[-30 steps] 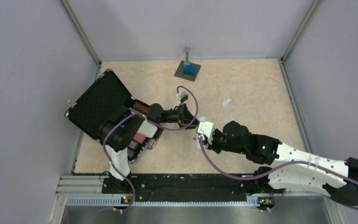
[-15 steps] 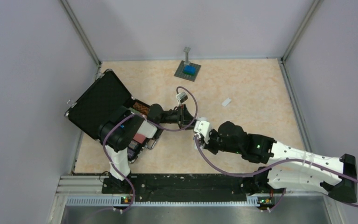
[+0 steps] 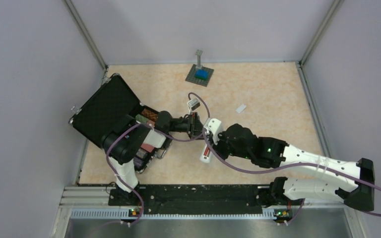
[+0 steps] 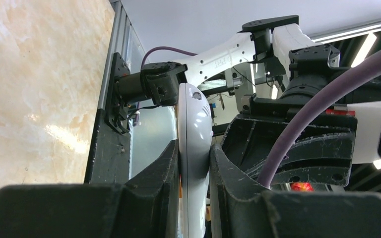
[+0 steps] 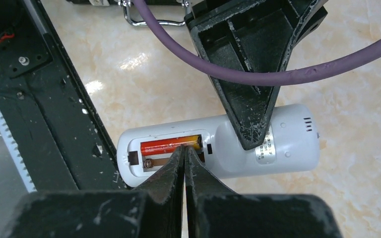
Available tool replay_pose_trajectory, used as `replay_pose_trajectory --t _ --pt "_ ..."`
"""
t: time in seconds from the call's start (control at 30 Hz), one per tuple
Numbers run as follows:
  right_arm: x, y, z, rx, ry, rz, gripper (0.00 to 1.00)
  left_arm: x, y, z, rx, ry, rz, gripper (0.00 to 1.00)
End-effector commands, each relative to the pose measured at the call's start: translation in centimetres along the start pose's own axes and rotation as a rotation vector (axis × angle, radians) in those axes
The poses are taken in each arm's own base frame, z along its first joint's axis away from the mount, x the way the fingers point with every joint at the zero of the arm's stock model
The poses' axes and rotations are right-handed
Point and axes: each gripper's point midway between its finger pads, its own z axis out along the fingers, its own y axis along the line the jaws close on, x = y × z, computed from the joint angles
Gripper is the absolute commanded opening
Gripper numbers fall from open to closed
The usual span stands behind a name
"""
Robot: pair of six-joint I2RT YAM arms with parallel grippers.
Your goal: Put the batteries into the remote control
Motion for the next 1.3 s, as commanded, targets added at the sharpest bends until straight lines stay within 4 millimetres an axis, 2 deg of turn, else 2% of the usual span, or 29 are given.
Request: replay_pose_trajectory --t 0.0,0.13,0.27,0.33,0.43,0.6,0.7,0.83,0.9,1.0,1.13,1.27 --pt "-3.7 0.0 -1.5 0.014 -0.086 0.132 0.01 0.4 -3.6 0.0 0.083 -0.003 0.174 0.0" --pt "-7.3 0.0 -4.0 0.0 -0.197 0.202 0.17 -0.2 -2.6 -0.3 0.028 -0.041 0.183 0.0" --pt "-10.2 -0.2 -6.3 -0.001 -0.287 0.273 0.29 -0.7 -1.3 -0.5 -0.103 -0.073 0.228 0.0" --pt "-11.0 -0.7 -7.1 0.021 -0.309 0.317 0.34 -1.1 -0.7 -0.7 -0.191 -0.086 0.258 0.0" --pt "-11.0 -1.8 -7.5 0.088 -0.306 0.398 0.35 -1.3 -0.1 -1.7 -0.33 -0.089 0.337 0.0" --pt "-9.1 -4.1 -7.0 0.257 -0.243 0.62 0.35 -1.4 0.1 -3.8 -0.443 -0.119 0.363 0.0" --pt "-6.8 -4.8 -5.9 0.332 -0.179 0.711 0.35 -1.4 0.4 -5.3 -0.472 -0.156 0.346 0.0" --pt "-2.4 -5.8 -3.6 0.393 -0.055 0.79 0.38 -2.0 0.9 -7.9 -0.524 -0.242 0.318 0.0" --pt "-0.5 -5.7 -2.0 0.354 0.004 0.771 0.45 -2.2 1.2 -9.2 -0.547 -0.283 0.3 0.0" --pt "1.8 -6.0 0.1 0.3 0.066 0.746 0.49 -2.2 1.4 -11.0 -0.567 -0.335 0.27 0.0" --pt "3.5 -5.9 3.1 0.225 0.172 0.556 0.52 -2.1 1.5 -12.1 -0.57 -0.353 0.25 0.0" --pt "5.6 -4.8 6.5 0.101 0.294 0.38 0.53 -2.2 1.4 -13.0 -0.576 -0.364 0.25 0.0"
